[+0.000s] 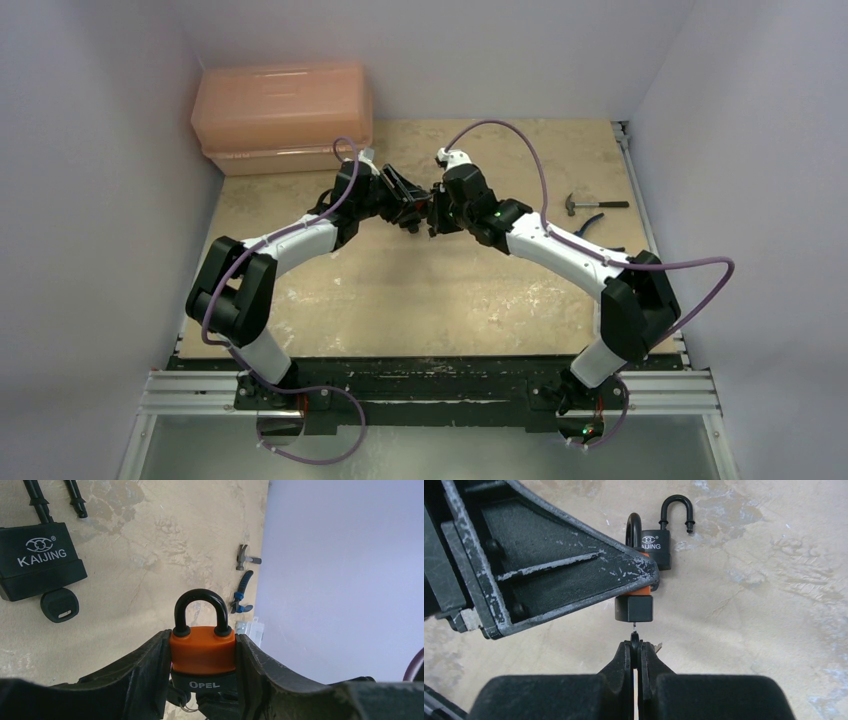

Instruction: Unlock with the key

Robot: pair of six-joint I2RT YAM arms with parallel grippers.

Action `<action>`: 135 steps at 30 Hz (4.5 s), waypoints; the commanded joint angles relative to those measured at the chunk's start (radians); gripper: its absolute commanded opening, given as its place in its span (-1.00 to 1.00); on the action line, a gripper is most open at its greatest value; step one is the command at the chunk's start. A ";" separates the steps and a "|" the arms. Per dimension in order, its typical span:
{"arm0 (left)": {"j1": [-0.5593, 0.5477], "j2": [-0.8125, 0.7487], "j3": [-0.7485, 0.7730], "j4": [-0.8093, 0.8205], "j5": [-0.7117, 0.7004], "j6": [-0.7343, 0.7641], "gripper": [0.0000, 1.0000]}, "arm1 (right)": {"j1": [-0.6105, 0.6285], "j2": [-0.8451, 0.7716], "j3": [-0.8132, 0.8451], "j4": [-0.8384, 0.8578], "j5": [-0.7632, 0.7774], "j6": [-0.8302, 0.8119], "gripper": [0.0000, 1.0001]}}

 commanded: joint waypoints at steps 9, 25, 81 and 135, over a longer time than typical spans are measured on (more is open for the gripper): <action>-0.011 -0.014 0.010 0.021 0.082 0.000 -1.00 | -0.001 -0.042 -0.026 0.241 0.080 0.040 -1.00; -0.011 -0.019 0.008 0.048 0.106 -0.007 -1.00 | -0.192 -0.041 -0.155 0.484 -0.339 0.270 -1.00; -0.307 -0.239 -0.035 -0.078 -0.163 -0.120 -1.00 | -0.118 -0.621 -0.551 0.497 0.090 -0.162 -1.00; -0.445 -0.557 -0.201 0.015 -0.304 -0.035 -1.00 | -0.184 -0.677 -0.538 0.620 -0.312 0.128 -1.00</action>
